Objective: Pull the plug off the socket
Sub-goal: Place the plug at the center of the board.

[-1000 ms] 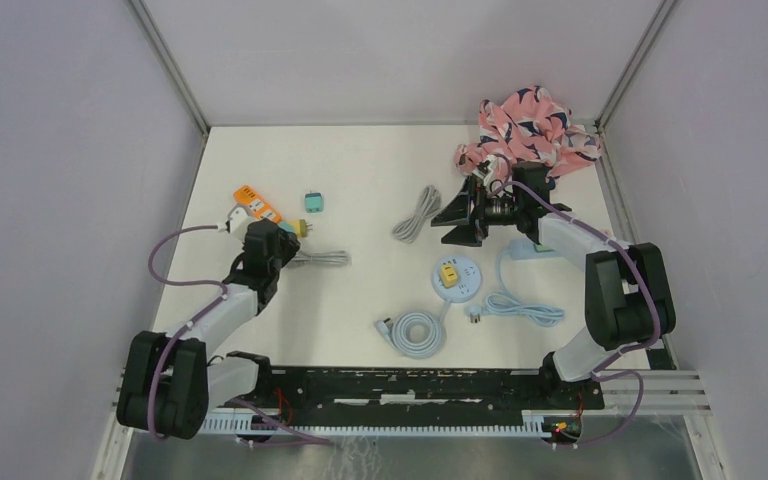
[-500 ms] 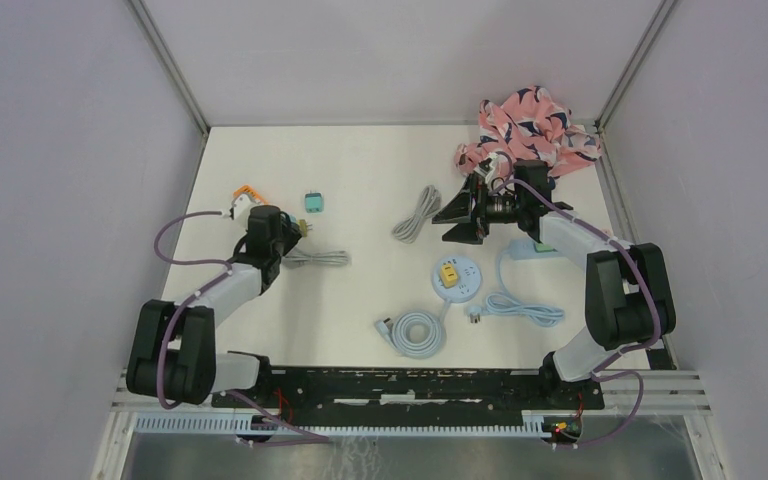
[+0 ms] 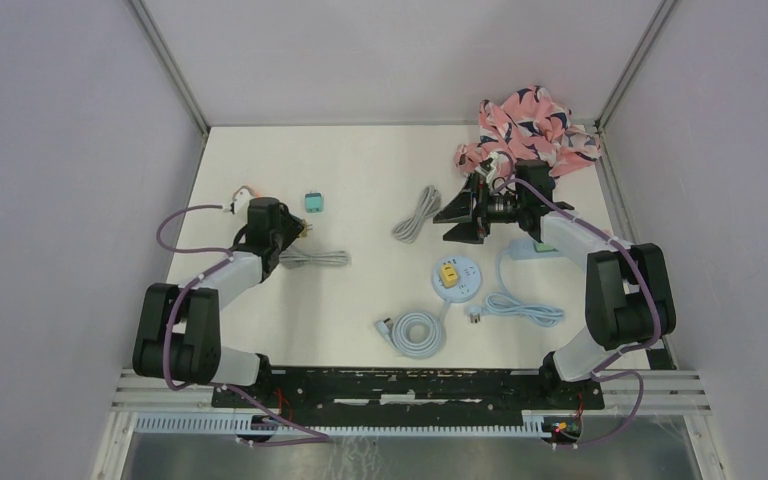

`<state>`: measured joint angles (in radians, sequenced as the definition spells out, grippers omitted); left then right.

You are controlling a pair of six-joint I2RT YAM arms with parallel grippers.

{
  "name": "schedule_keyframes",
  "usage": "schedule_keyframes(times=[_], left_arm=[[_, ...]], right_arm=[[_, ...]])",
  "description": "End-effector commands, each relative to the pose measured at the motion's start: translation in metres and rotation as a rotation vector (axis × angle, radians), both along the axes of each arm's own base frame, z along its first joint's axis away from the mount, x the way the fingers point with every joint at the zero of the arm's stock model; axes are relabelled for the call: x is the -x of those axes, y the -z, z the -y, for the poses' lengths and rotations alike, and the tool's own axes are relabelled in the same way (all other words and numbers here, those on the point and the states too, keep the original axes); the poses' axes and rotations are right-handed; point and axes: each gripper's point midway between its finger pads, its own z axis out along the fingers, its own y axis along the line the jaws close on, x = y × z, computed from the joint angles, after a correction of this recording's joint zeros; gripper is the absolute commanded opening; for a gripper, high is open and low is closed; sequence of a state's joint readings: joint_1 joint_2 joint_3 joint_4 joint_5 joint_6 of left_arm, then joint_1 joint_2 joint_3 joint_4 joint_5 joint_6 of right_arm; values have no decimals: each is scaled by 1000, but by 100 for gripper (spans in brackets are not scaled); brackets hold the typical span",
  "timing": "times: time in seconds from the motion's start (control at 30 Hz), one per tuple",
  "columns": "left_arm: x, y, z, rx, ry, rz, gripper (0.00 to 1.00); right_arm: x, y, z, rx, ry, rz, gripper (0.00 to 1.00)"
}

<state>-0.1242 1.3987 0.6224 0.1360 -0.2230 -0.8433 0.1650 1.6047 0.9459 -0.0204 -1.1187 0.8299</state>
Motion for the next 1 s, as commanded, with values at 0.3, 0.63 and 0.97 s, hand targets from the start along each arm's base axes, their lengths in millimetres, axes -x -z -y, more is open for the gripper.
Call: schedule_keyframes(times=[0.3,0.63,0.97], left_arm=[[3,-54,17,76,92,147,77],[38,-104,73,243,407,340,79],[81,-135,119,333,690,488,80]], right_arm=[[-6,-29,4,-27,-18,119,100],[-6,-39,13,-6,-20,188,100],[-4,-46,18,17,-41,248,100]])
